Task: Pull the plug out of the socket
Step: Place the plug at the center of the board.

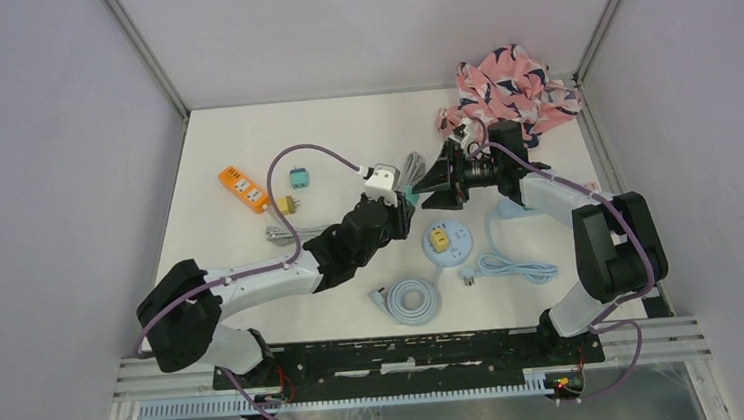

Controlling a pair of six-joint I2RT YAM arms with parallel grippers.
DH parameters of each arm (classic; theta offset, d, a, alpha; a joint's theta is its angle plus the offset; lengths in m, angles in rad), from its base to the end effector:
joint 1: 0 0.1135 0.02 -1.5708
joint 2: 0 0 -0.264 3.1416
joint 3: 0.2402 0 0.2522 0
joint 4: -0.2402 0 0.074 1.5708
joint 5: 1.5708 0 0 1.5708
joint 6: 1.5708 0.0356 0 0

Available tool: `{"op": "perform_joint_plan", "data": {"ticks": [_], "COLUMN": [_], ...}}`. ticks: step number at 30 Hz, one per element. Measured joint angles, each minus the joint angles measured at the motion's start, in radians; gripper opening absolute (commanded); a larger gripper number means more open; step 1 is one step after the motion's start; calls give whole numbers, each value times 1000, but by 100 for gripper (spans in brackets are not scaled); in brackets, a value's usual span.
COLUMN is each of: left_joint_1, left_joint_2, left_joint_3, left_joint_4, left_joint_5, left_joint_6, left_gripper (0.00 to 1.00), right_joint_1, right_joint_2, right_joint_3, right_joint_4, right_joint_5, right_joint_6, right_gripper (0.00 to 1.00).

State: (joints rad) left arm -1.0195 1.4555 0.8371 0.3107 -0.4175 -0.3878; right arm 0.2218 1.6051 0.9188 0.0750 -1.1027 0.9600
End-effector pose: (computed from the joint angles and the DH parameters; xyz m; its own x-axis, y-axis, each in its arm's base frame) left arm 0.1828 -0.2698 0.2504 -0.3648 -0.0667 -0.9287 0.4735 0.8455 -0.2467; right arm 0.3152 0.1037 0.2168 -0.9864 0.1565 -0.0501 -0.0071 0.2637 0.9646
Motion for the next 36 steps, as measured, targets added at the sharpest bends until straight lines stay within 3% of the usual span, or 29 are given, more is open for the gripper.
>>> {"op": "perform_joint_plan", "data": {"ticks": [3,11,20,27,36], "left_joint_1": [26,177,594,737,829], "left_joint_2": [-47,-245,-456,-453,-322], "left_joint_3": [-67,-293,-500,-504,-420], "left_joint_4": [8,13,-15,-74,-140], "left_joint_5": [0,7,98,116,110], "left_joint_6": [-8,-117,-306,-402,-457], "left_gripper": [3,3,3,3,3], "right_joint_1": [-2,-27,-39,-41,-42], "right_joint_2": [0,0,0,0,0], "right_joint_3": [3,14,14,14,14], "right_joint_4": [-29,-60,-77,-85,-92], "right_joint_5": [-2,-7,-8,-7,-7], "right_joint_6": [-30,-75,-99,-117,-127], "right_gripper": [99,100,100,100,100]}}
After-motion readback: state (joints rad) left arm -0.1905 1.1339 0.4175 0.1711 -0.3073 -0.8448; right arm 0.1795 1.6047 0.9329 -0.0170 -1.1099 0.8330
